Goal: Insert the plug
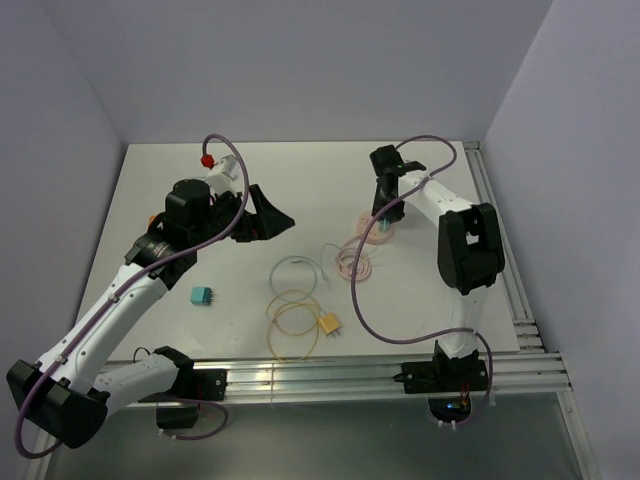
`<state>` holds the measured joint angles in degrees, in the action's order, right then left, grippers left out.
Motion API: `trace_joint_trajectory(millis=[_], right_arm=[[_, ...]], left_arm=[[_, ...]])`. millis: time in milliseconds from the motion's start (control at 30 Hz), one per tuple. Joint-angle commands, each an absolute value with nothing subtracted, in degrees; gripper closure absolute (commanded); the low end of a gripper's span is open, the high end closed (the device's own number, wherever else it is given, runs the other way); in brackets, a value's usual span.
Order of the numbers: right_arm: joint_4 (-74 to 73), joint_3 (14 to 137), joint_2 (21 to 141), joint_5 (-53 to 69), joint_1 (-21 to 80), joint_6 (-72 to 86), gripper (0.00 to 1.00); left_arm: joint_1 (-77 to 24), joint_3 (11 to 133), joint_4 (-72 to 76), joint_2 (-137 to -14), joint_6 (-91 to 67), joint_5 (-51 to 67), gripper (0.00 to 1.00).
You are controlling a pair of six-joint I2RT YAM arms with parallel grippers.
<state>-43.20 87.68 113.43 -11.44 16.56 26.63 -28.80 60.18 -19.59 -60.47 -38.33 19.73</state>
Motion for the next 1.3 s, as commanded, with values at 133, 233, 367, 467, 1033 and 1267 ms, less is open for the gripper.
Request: trace_joint_trajectory(millis=[133,233,367,467,1033,1267], right_arm=[[-44.91,75.77,114.44,-5.18,17.23,29.00,1.00],[-44.47,75.15,113.73,-7.29,16.96,28.66,1.00],[-42.81,75.67,111.54,-6.42,16.88,26.64,0.99],[-41.40,77.60,108.11,-5.02,17.14,24.44,0.71],[-50.27,85.53,89.84,-13.26,26.35,21.62,0.17],[-50.80,74.98,80.34,-9.85,43.31,25.75,0.28]], left_arm=[[-28.65,60.29,-18.72,-58.18,-37.26,20.92,0.03],[-28.56,59.77,-18.02,-57.92,-37.70,21.27,0.03],[-28.56,59.59,-18.02,-57.57,-38.23,21.53,0.03],[-28.30,59.59,-18.19,-57.22,-38.49,21.09,0.03],[-27.51,58.10,-18.10,-54.67,-40.61,18.64,0.02],[-27.07,58.01,-20.03,-54.14,-38.68,16.44,0.03]])
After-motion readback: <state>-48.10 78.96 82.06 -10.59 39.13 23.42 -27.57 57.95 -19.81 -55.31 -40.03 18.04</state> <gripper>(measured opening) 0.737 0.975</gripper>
